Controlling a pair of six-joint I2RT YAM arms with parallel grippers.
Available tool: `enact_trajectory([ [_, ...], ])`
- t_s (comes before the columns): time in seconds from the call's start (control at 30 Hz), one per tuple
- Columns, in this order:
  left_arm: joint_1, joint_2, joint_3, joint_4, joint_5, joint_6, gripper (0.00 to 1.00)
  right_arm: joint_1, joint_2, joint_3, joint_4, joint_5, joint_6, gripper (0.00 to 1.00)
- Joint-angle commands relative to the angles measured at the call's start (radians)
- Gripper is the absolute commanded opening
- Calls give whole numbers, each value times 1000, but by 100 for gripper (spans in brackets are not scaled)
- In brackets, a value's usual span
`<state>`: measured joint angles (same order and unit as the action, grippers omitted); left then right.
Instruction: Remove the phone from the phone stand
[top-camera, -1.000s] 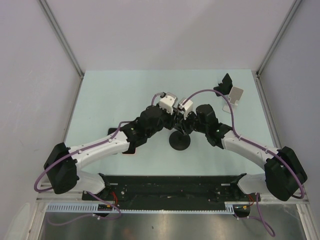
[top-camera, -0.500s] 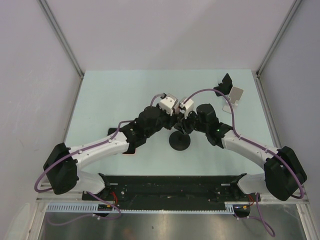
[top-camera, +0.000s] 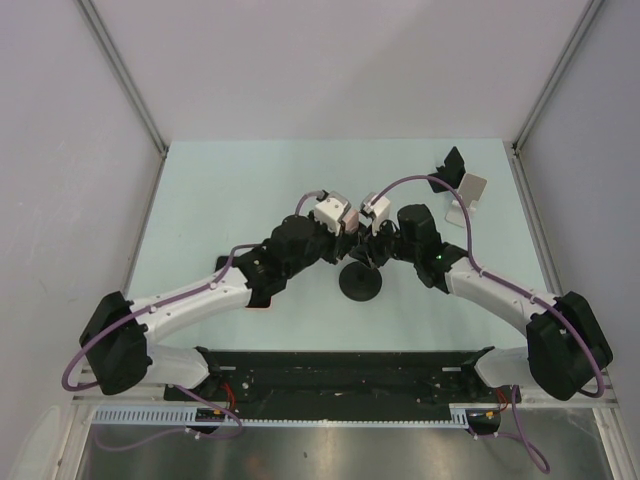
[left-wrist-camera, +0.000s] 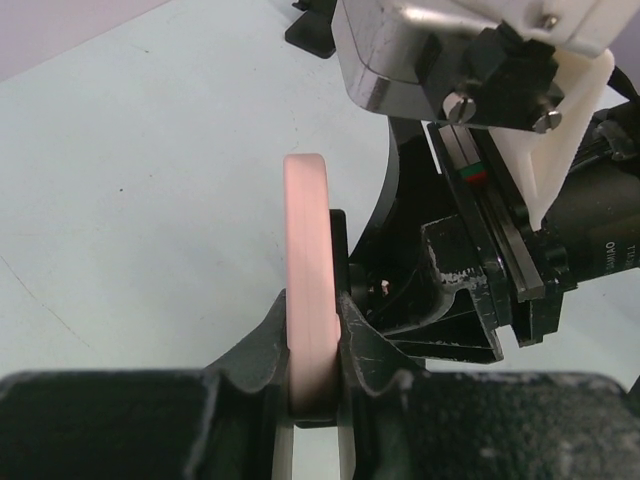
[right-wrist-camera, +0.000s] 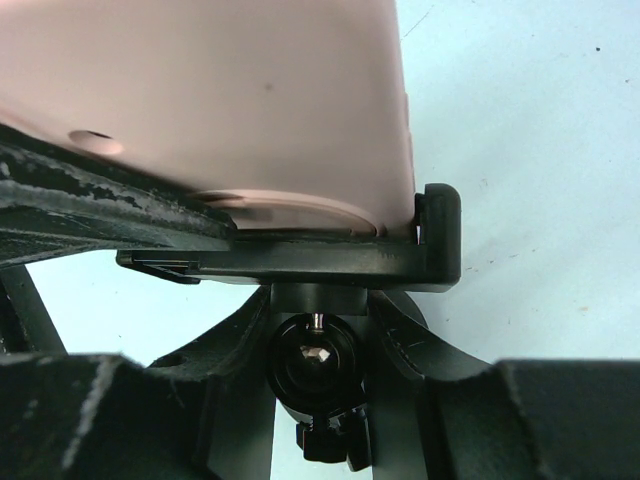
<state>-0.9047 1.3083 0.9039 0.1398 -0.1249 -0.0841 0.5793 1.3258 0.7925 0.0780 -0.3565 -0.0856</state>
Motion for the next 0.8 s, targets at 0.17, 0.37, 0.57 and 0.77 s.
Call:
enact_trajectory([
  [0.17, 30, -73, 21, -216, -53, -28, 0, -110, 15, 33, -58, 284, -29, 0],
  [0.37, 40, -46, 75, -284, -238, -106, 0, -90, -3, 19, -61, 287, -43, 0],
  [0.57, 40, -30, 98, -328, -334, -152, 0, -72, -22, -7, -58, 309, -34, 0],
  [0.77, 41, -27, 109, -353, -407, -181, 0, -59, -50, -32, -61, 320, -23, 0],
])
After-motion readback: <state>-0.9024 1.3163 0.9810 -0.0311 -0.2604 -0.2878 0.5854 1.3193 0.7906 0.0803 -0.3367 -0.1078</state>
